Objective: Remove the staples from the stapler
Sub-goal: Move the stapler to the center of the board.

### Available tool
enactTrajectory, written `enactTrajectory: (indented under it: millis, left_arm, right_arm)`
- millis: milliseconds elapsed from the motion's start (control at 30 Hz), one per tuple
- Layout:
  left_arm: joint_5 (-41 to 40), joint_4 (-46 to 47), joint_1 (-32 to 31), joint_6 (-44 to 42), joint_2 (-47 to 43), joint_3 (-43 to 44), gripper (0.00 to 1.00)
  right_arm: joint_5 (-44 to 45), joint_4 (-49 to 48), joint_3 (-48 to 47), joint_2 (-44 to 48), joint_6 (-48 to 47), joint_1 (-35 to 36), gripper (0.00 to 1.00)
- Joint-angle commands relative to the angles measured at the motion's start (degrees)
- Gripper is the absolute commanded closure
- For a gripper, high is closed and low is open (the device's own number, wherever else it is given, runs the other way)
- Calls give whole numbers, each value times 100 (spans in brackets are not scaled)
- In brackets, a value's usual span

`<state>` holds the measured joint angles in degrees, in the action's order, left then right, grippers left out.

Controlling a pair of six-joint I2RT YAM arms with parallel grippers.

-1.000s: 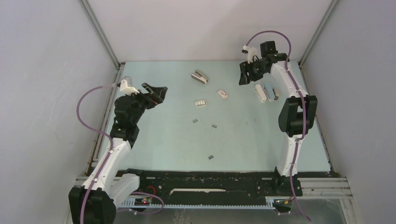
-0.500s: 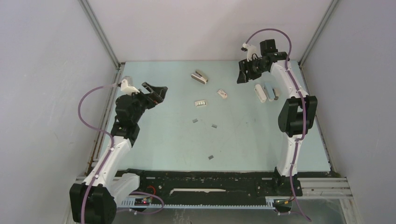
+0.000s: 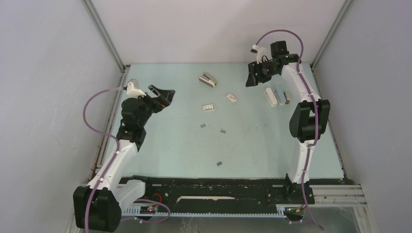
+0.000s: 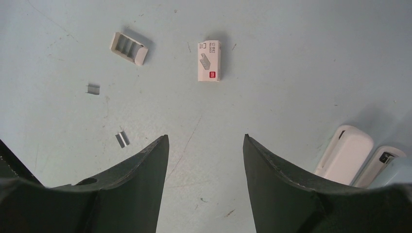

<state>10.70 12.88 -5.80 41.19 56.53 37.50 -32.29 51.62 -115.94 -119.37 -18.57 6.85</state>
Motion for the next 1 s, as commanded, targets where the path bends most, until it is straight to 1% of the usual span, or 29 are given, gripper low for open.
enactTrajectory:
  millis: [0, 600, 967]
  left_arm:
    - [62, 296, 46, 142, 43, 92, 0]
    - [213, 517, 51, 478, 299, 80, 0]
    - [517, 913, 46, 945, 760, 87, 0]
  right_arm:
    - [-174, -2, -264, -41, 129, 44, 33]
    - [-277, -11, -273, -28, 182, 44, 33]
    - [-334, -21, -271, -29, 217, 44, 33]
